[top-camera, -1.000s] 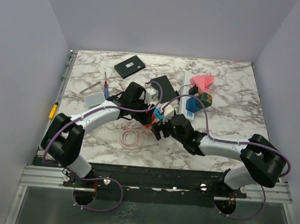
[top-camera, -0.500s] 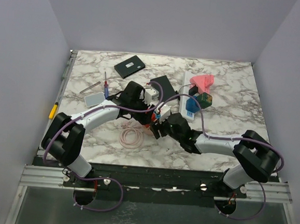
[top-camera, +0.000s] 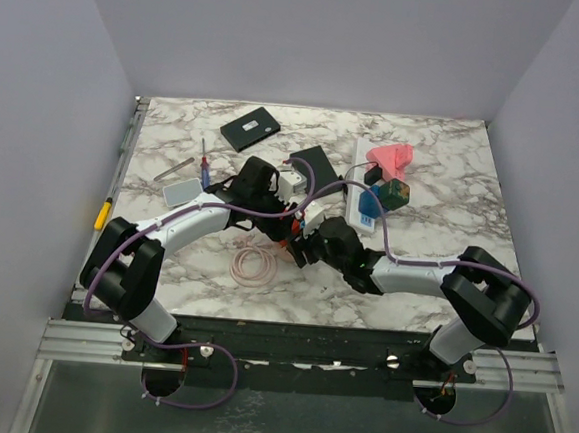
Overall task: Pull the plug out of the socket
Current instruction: Remove the plug from the socket.
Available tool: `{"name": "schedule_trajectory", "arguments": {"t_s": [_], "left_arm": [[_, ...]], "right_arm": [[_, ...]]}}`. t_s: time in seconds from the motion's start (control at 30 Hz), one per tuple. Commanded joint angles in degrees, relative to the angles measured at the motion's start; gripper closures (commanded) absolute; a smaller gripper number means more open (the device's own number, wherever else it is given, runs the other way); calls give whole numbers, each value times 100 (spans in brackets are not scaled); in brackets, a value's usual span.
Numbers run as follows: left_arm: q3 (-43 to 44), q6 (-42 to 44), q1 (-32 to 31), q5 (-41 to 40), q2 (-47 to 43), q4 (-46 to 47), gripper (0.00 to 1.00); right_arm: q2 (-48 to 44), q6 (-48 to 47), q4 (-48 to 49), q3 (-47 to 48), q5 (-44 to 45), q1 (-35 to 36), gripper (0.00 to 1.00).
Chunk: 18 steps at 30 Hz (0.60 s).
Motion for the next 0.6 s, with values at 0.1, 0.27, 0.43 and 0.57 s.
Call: {"name": "schedule_trajectory", "arguments": {"t_s": [0.1, 0.27, 0.43, 0.57], "left_arm": [[-36, 181, 77, -137, 199, -244, 74], [-37, 180, 77, -261, 176, -235, 77], [-12, 153, 76, -265, 209, -241, 77], [-1, 145, 77, -261, 219, -240, 77]], "right_arm": [[21, 7, 71, 52, -168, 34, 36], [75, -33, -5, 119, -134, 42, 41], [28, -18, -35, 84, -99, 51, 42], [42, -17, -48, 79, -54, 89, 43]]}}
